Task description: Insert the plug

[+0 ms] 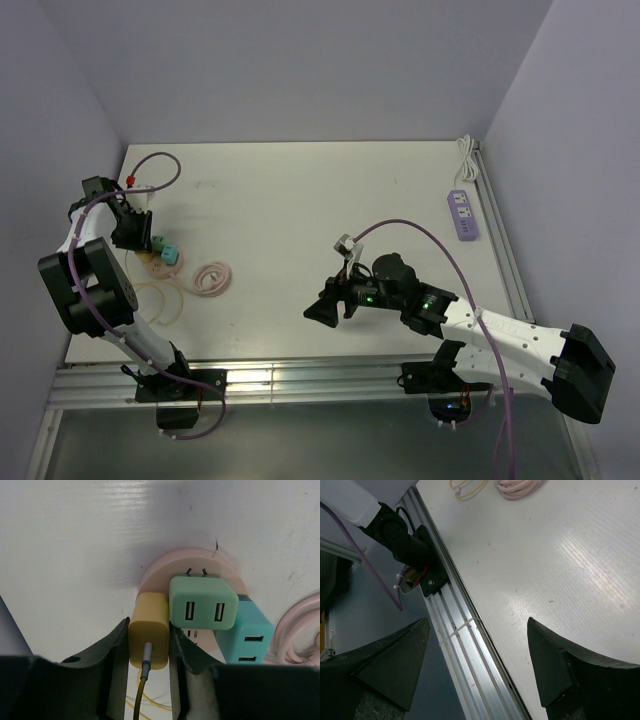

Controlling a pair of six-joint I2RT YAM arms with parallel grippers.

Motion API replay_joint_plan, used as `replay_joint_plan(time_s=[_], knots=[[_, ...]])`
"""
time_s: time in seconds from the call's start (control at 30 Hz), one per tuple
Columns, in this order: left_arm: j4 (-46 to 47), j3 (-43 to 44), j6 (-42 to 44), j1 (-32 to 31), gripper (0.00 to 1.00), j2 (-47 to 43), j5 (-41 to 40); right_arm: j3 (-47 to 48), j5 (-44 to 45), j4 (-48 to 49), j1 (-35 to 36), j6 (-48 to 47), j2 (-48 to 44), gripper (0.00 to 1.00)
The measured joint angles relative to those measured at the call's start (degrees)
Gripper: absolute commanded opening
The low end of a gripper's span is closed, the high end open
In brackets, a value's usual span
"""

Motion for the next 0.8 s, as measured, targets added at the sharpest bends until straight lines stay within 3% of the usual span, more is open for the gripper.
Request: replay_joint_plan(time_s=[0.8], knots=[[8.9,-4.1,-1.4,-1.3,0.0,0.0,-0.2,0.0,0.0,0.0,0.1,0.0,0.7,0.86]])
